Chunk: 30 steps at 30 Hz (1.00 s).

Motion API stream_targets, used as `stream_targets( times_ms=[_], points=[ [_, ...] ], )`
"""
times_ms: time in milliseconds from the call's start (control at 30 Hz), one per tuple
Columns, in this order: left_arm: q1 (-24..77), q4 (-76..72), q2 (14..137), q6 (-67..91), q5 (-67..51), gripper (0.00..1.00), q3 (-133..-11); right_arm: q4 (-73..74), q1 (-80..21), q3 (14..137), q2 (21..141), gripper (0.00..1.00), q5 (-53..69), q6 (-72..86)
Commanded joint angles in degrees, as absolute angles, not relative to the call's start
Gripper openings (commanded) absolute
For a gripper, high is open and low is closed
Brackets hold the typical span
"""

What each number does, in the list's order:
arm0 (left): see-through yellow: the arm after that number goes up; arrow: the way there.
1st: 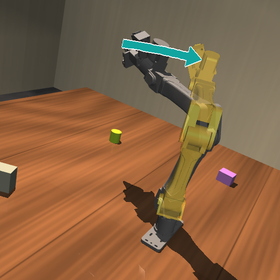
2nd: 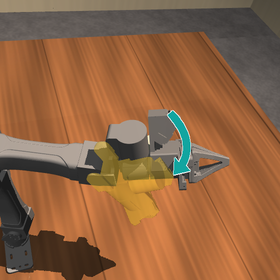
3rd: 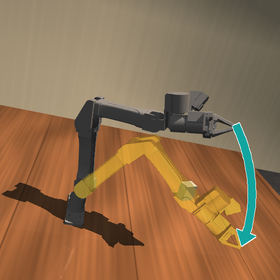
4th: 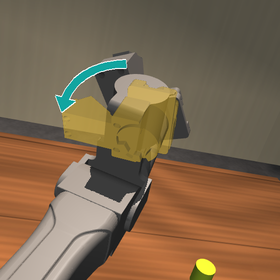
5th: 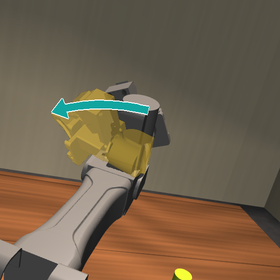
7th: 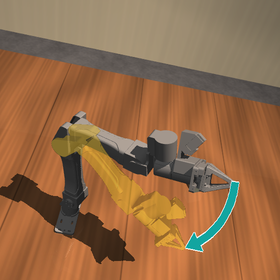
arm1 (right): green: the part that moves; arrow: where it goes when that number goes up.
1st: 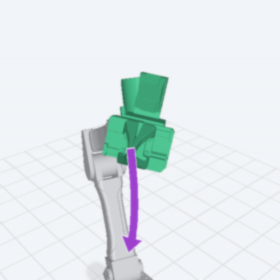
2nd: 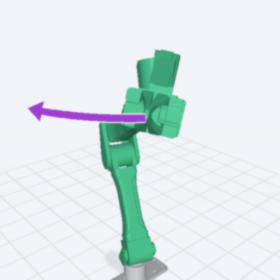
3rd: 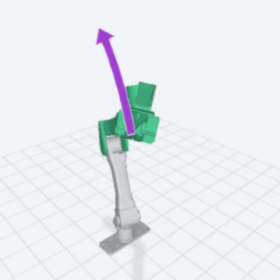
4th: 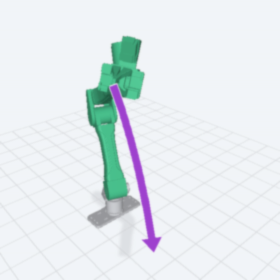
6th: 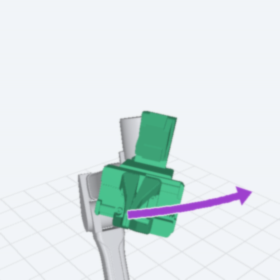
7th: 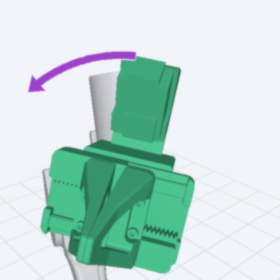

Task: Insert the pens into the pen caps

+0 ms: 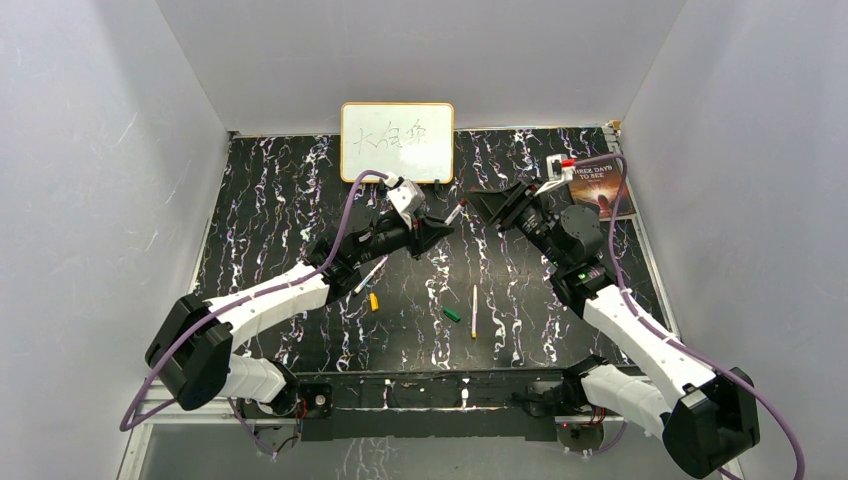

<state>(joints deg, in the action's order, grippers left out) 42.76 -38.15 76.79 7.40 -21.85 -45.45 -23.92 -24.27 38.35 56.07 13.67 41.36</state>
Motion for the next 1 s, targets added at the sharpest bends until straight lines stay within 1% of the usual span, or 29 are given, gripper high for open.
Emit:
stream_targets(
  times_ms=[0, 400, 500, 633, 867, 967],
  points=[
    [43.07, -37.78, 74.32, 6.45, -23.98, 0.00, -47.56, -25.81, -24.48, 42.80, 55.54, 0.49, 13.50, 39.78],
    [43.15, -37.82, 73.14, 7.21, -23.90, 0.00, -47.08, -25.41, -24.47, 44.40, 58.53, 0.47, 15.13, 39.46],
    [43.15, -37.81, 73.22, 7.45, -23.91, 0.00, -47.16, -25.20, -24.51, 44.38, 58.58, 0.44, 15.28, 39.35],
    [43.15, -38.01, 73.48, 7.63, -23.46, 0.00, -47.25, -25.09, -24.50, 44.38, 58.62, 0.36, 15.45, 39.36],
    [43.15, -38.48, 73.52, 8.48, -22.16, 0.00, -47.49, -24.30, -24.46, 43.66, 58.66, 0.35, 15.86, 39.24],
    [43.15, -38.57, 73.71, 8.72, -22.10, 0.00, -47.80, -23.74, -24.49, 43.43, 58.80, 0.21, 15.66, 39.15]
  ],
)
